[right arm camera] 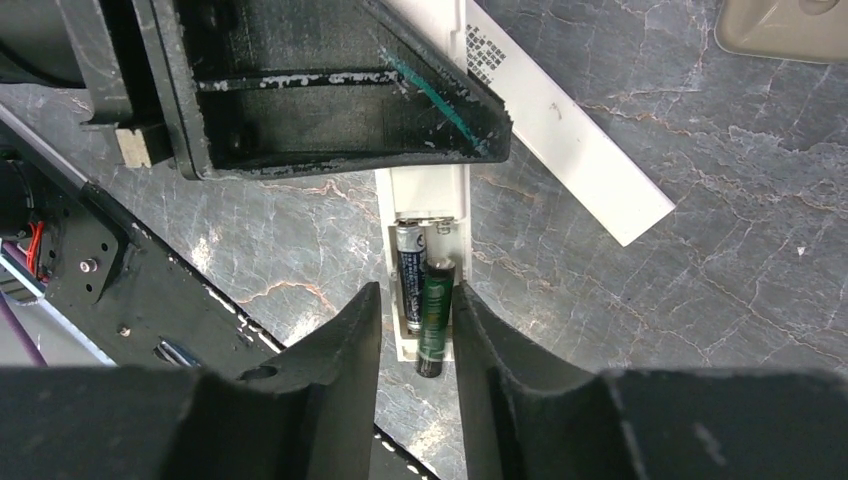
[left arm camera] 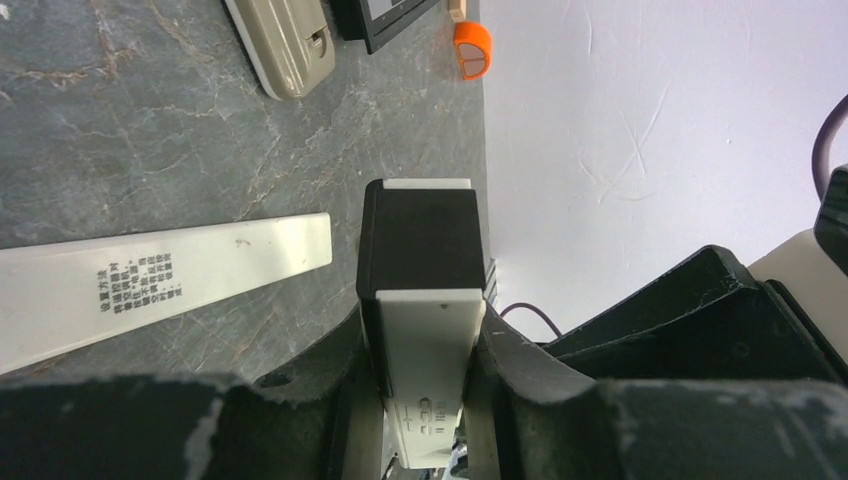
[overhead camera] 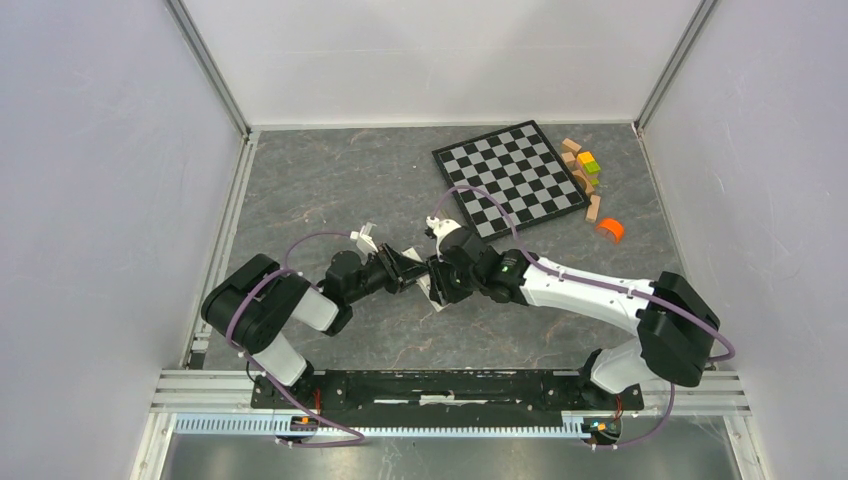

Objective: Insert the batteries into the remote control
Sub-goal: Load the battery into the remote control.

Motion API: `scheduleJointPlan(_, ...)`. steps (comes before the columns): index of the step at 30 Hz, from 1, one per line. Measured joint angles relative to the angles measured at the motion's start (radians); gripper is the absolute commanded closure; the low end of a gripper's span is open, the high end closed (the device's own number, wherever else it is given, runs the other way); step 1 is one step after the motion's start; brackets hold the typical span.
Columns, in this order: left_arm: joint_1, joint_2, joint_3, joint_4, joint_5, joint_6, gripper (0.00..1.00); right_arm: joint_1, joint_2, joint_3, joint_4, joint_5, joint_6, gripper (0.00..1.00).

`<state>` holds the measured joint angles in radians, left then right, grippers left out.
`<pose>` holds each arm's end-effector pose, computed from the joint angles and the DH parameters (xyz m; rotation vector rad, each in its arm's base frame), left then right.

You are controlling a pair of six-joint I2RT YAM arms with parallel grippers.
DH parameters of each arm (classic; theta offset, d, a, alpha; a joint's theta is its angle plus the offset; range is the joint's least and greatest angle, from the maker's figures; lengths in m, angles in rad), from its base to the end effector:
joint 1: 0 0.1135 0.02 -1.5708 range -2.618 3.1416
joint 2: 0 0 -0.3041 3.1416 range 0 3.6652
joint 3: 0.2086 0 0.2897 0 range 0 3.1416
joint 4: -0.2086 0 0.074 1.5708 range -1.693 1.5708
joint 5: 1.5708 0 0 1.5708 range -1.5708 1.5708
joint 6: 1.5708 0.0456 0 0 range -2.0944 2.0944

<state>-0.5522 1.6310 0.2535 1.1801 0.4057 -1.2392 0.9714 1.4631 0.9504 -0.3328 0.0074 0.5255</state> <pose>0.2164 -0.1545 0.1277 -0.3640 2.0417 -1.5716 0.1938 0.2831 0.2396 -0.5558 2.4677 0.6463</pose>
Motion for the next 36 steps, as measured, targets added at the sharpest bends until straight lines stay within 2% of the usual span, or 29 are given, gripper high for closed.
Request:
scheduleJointPlan(13, 0.000, 0.000, 0.009, 0.042, -0.004, -0.083, 0.98, 0.003, -0.060, 0.014, -0.015, 0.021, 0.025, 0.47)
scheduleJointPlan(23, 0.000, -0.039, 0.009, 0.048, -0.002, -0.119, 0.98, -0.019, -0.161, 0.013, -0.034, 0.100, 0.062, 0.27)
scheduleJointPlan(27, 0.000, -0.082, 0.009, 0.045, -0.003, -0.141, 0.98, -0.031, -0.255, -0.025, 0.025, 0.104, 0.107, 0.21)
scheduleJointPlan(31, 0.000, -0.136, 0.009, 0.027, -0.010, -0.177, 0.98, -0.037, -0.342, -0.075, 0.095, 0.127, 0.165, 0.11)
scheduleJointPlan(36, 0.000, -0.222, 0.013, -0.014, -0.023, -0.244, 0.98, -0.038, -0.486, -0.246, 0.294, 0.155, 0.267, 0.07)
